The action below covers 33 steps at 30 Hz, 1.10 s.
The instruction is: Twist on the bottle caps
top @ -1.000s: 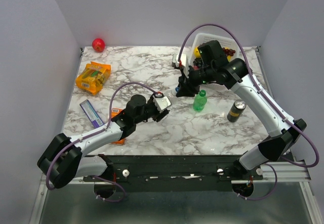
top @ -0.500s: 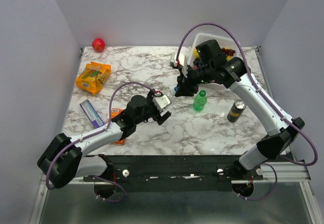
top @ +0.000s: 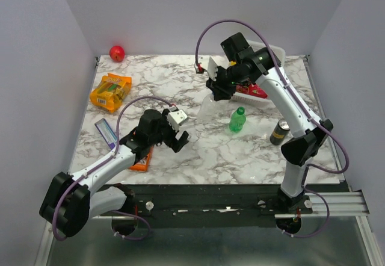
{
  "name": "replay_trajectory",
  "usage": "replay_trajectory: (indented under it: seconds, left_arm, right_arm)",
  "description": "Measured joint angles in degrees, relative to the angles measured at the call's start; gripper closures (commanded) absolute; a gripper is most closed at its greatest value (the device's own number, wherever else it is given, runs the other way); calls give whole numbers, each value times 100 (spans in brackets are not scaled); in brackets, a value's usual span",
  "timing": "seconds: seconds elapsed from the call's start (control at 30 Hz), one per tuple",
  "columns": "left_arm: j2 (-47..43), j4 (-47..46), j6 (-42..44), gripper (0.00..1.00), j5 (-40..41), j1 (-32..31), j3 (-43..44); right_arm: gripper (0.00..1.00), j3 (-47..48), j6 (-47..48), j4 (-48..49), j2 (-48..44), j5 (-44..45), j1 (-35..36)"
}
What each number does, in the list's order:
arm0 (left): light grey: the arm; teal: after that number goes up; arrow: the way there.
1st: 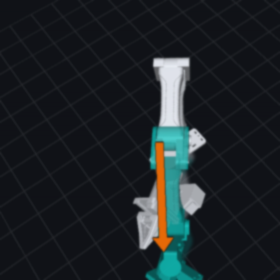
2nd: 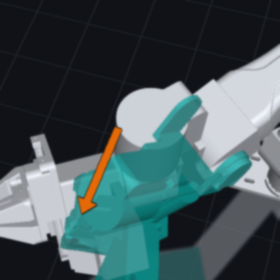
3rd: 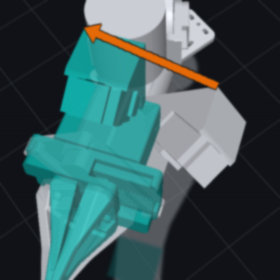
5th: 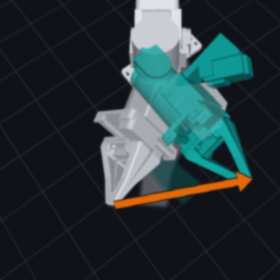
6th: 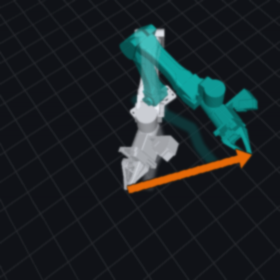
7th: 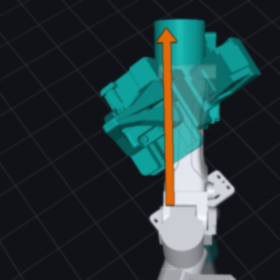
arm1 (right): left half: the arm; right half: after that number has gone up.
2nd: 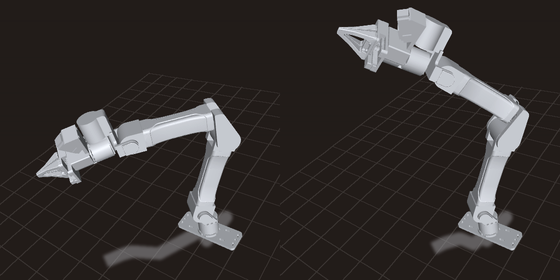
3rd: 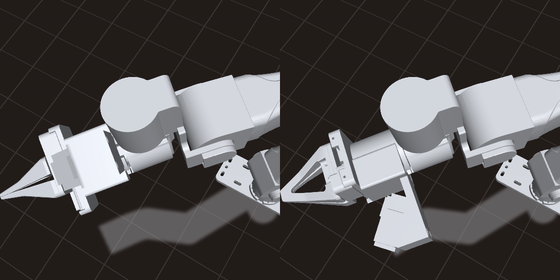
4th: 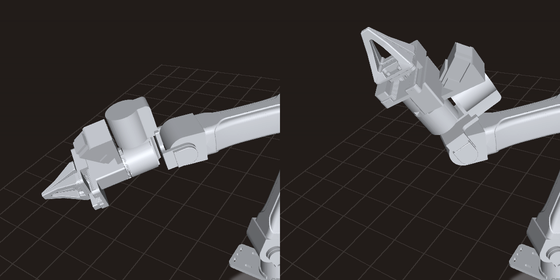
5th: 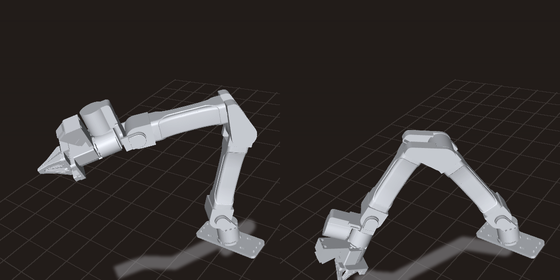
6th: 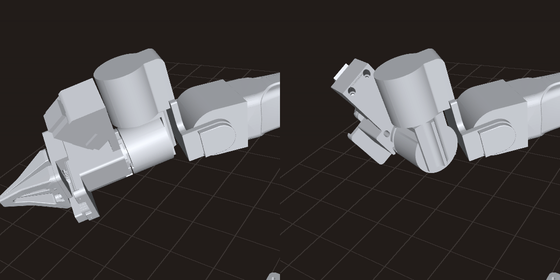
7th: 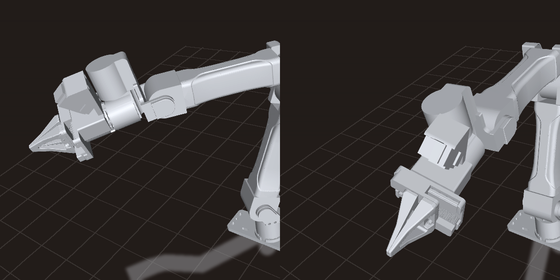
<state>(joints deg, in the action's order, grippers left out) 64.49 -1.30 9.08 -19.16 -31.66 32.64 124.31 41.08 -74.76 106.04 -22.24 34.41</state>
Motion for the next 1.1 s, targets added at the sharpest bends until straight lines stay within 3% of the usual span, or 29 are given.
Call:
replay_trajectory:
  seconds: [0.4,0.57,0.73,1.1]
  left_arm:
    - [-192,122,-212,1,2,37,0]
    - [-184,229,-205,1,2,101,2]
    - [-90,358,-203,1,0,133,39]
    - [48,396,-205,1,-63,157,70]
  right_arm:
    - [83,249,254,-146,909,658,-105]
    - [73,251,254,-153,946,656,-107]
    - [55,205,249,-120,935,658,-105]
    - [50,122,247,-164,935,702,-105]
